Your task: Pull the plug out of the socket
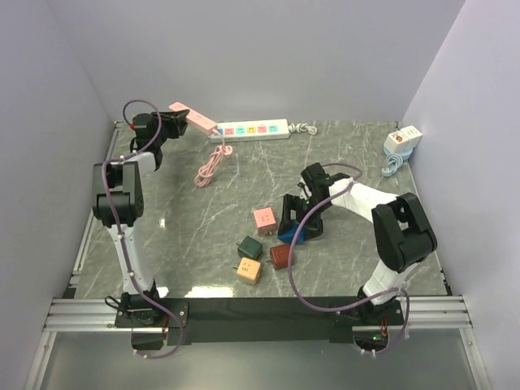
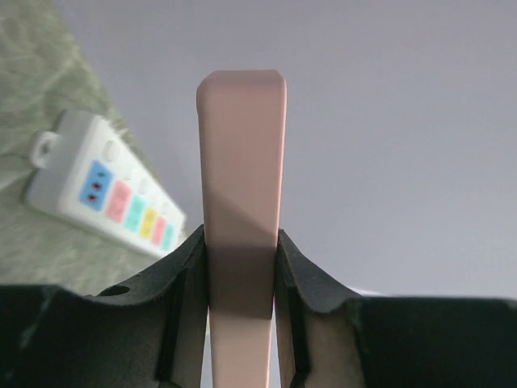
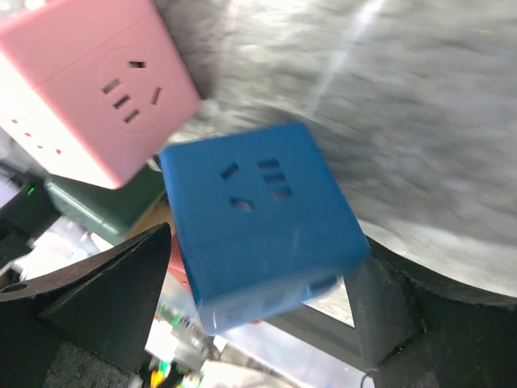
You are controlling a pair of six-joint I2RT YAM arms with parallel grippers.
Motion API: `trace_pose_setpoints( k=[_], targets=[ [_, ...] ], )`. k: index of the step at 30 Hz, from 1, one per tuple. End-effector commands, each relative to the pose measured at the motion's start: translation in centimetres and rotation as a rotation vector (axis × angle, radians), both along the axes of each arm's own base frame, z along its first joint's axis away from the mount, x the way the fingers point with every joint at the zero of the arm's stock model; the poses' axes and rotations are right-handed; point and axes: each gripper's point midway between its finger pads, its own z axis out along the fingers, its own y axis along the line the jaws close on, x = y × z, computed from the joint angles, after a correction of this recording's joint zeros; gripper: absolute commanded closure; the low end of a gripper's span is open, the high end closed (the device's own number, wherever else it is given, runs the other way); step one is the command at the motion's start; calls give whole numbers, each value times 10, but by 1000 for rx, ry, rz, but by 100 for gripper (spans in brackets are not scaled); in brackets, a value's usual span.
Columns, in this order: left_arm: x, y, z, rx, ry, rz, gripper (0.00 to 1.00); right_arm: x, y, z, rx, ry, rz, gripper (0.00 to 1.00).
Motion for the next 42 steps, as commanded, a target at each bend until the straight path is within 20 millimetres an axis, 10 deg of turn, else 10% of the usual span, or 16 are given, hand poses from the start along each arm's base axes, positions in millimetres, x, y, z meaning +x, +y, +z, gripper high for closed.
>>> trace_pose_setpoints(
  k=[1,7,13,22,42],
  targets=[
    [9,-6,97,-204,-250,25,99,24,-14,31,-91,-146,-67,9],
    [14,-29,140,-522,-406,1,99,61,-49,67,-190,-299,-263,5],
    [35,-72,137,-433,-354,-50,99,77,-67,81,-202,-333,-335,3],
    [71,-83,54,-138,-92,28,100,91,-64,86,-172,-344,-353,2],
    [69,-64,-91,36,207,141,99,104,-50,88,-100,-331,-338,0]
  ],
)
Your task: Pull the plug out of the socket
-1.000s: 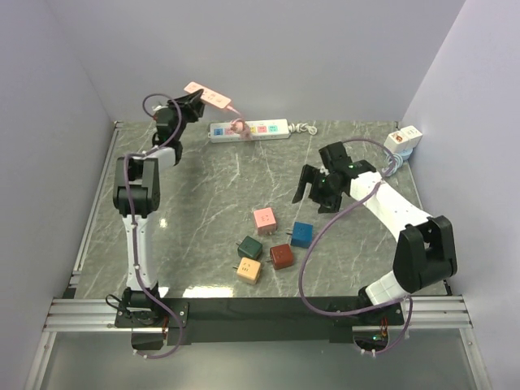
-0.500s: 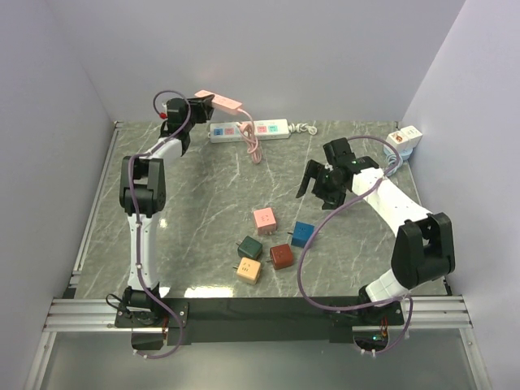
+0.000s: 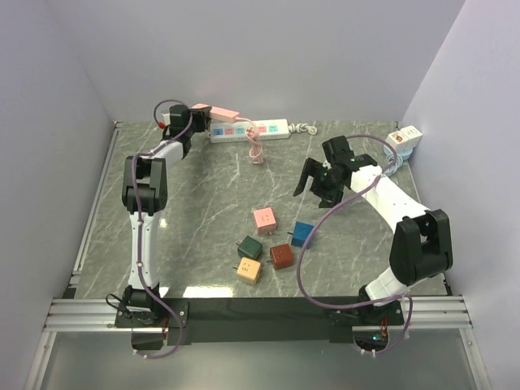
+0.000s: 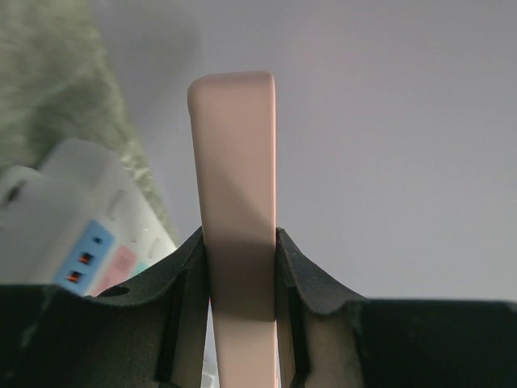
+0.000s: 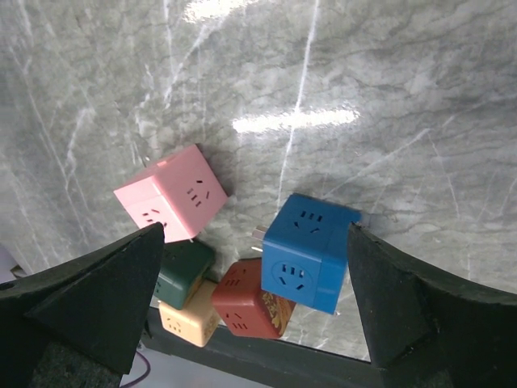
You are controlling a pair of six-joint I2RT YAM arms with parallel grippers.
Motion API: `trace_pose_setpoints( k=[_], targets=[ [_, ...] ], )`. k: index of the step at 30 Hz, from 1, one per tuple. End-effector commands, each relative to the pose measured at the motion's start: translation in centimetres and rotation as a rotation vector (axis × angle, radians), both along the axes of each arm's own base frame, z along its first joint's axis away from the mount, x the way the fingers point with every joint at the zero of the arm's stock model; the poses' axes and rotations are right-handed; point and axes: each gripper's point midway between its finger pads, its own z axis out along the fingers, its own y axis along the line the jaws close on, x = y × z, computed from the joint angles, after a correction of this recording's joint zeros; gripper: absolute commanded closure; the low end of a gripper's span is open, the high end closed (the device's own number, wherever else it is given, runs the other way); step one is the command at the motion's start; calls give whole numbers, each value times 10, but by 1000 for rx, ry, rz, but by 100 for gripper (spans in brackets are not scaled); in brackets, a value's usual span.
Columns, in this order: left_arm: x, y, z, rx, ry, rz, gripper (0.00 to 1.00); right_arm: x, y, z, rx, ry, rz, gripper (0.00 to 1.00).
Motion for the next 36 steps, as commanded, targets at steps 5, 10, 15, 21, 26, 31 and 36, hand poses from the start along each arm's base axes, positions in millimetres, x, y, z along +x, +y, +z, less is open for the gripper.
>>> trace_pose_setpoints(
  k=[5,10,15,21,26,31,36],
  targets=[
    [-6,12,-63,76,115,40,99,26,13,20,75,-63,3,0],
    [-3,30,-72,65,135,93,99,39,15,33,110,-87,-3,0],
    [-3,57,-81,53,162,181,99,52,16,46,126,-112,20,0],
    [2,67,-84,73,170,195,99,69,30,65,159,-190,131,0],
    [3,67,-91,63,185,199,91,85,37,59,147,-154,171,0],
    [2,67,-97,45,237,213,30,93,48,60,150,-160,195,0],
    [5,58,-95,-7,249,182,12,94,51,54,153,-147,195,0]
  ],
)
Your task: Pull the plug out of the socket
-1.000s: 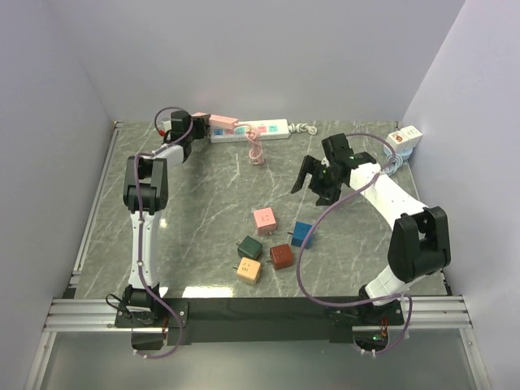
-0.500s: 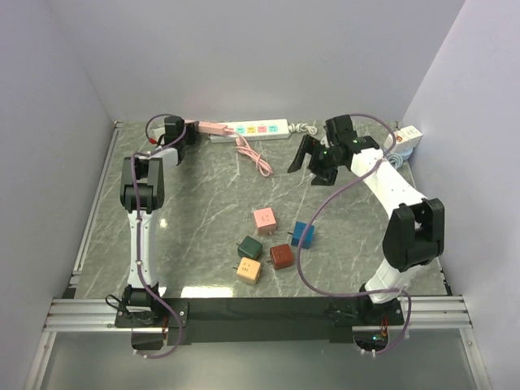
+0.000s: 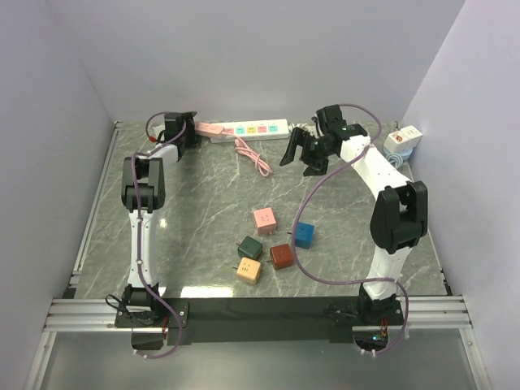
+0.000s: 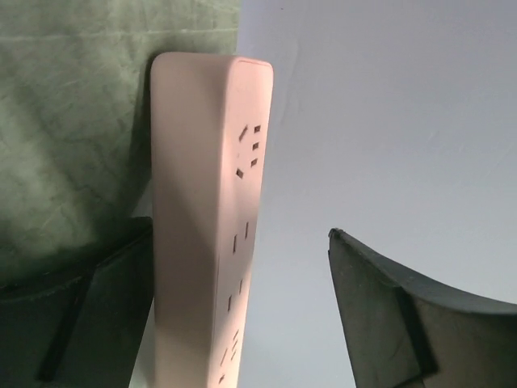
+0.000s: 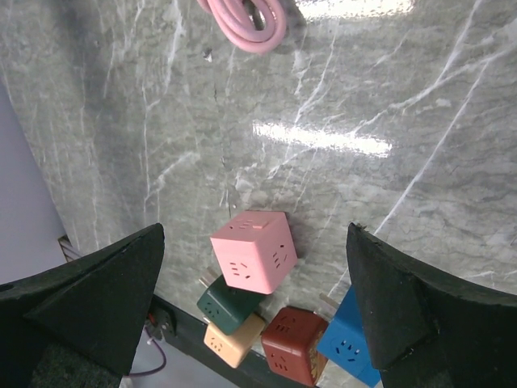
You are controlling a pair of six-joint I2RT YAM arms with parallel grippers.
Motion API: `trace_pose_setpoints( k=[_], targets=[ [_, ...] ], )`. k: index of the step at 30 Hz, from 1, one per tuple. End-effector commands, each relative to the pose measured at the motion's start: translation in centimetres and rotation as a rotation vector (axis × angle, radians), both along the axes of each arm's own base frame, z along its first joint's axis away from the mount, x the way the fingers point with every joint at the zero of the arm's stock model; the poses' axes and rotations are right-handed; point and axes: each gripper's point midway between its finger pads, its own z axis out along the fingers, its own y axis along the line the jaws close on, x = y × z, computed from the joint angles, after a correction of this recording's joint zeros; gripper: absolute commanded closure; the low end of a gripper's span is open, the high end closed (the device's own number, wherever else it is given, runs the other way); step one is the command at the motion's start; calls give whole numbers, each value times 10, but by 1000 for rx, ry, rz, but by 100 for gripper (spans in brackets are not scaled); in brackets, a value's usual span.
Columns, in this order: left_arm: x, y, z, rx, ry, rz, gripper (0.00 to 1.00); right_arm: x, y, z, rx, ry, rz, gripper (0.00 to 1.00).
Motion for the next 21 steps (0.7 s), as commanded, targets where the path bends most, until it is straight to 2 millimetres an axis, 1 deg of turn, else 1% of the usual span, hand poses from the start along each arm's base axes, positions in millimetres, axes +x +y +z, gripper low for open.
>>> trace_pose_setpoints(
  k=[1,2,3,4,5,6,7,8,9,10,11,12,13,14,15,16,17,19,20,21],
  targets=[
    [-7,-7,-25,-38,103,-12,11,6,8,14,14,-39,25,0],
    [-7,-7,-22,-44,98,-11,11,7,8,12,11,-35,22,0],
    [-11,-12,-23,-60,104,-30,6,7,8,13,13,-36,19,0],
    [-13,-15,-14,-72,99,-41,5,9,7,13,7,-36,10,0],
    [-16,-17,-12,-76,101,-51,5,11,7,11,4,-34,4,0],
    [-25,-19,-19,-82,123,-62,5,12,8,11,10,-34,-1,0],
    [-30,-24,-3,-96,106,-89,5,14,10,12,15,-36,0,0],
    [-35,-25,0,-97,105,-95,6,15,10,9,18,-25,1,0],
    [-46,-27,-8,-91,120,-111,7,17,11,9,20,-24,0,0],
    [-52,-32,10,-97,97,-138,8,18,12,10,21,-27,2,0],
    [-58,-35,13,-94,95,-155,8,19,12,8,21,-23,3,0],
    [-69,-42,6,-78,112,-187,10,22,11,9,14,-32,1,0],
    [-75,-46,20,-76,96,-211,12,23,11,9,10,-33,-1,0],
    [-81,-50,22,-77,95,-236,12,23,10,7,3,-28,-1,0],
    [-91,-55,15,-66,105,-256,13,24,9,8,-4,-34,-3,0],
    [-95,-56,27,-57,81,-267,16,24,9,8,-4,-36,-2,0],
    [-100,-60,27,-47,79,-289,19,25,9,6,-4,-31,-1,0],
    [-109,-68,32,9,86,-342,29,24,10,6,-1,-29,-4,1],
    [-112,-72,34,61,75,-377,50,24,10,5,1,-28,-2,2],
    [-115,-74,39,79,73,-389,62,24,10,6,4,-29,-2,3]
  ],
)
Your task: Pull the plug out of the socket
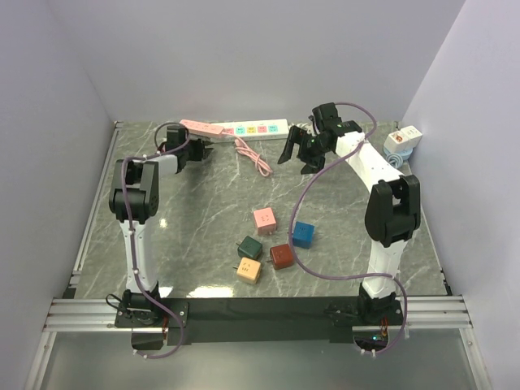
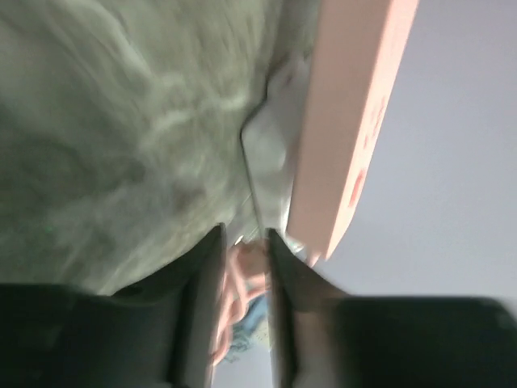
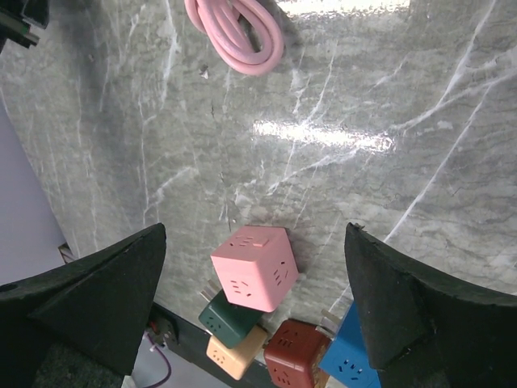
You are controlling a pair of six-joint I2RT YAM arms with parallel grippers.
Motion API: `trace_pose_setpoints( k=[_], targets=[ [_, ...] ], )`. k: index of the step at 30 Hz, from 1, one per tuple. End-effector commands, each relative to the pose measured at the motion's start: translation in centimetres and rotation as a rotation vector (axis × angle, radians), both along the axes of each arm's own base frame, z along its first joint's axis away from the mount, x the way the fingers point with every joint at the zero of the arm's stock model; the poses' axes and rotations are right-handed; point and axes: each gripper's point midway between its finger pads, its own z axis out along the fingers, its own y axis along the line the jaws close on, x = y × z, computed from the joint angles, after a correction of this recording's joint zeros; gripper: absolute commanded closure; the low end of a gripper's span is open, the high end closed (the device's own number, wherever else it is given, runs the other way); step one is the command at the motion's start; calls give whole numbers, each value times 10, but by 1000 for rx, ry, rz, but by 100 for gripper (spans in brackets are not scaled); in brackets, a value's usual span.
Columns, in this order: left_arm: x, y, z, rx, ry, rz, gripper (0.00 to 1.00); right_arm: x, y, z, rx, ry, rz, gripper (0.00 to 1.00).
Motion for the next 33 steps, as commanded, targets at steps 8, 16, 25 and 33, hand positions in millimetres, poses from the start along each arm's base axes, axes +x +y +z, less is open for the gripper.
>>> trace_pose_setpoints(
  k=[8,16,25,33],
  targets=[
    [2,-37,39,103,-120,-198,100,6,6,10,14,-34,11,5],
    [59,-56,27,14,-178,-232,99,11,-4,12,-12,-43,-27,5],
    [64,-74,53,-123,-299,-254,99,34,-58,13,-73,-73,-209,1],
    [-8,-77,108,-154,-435,-357,79,42,-139,5,-237,-80,-453,0]
  ],
)
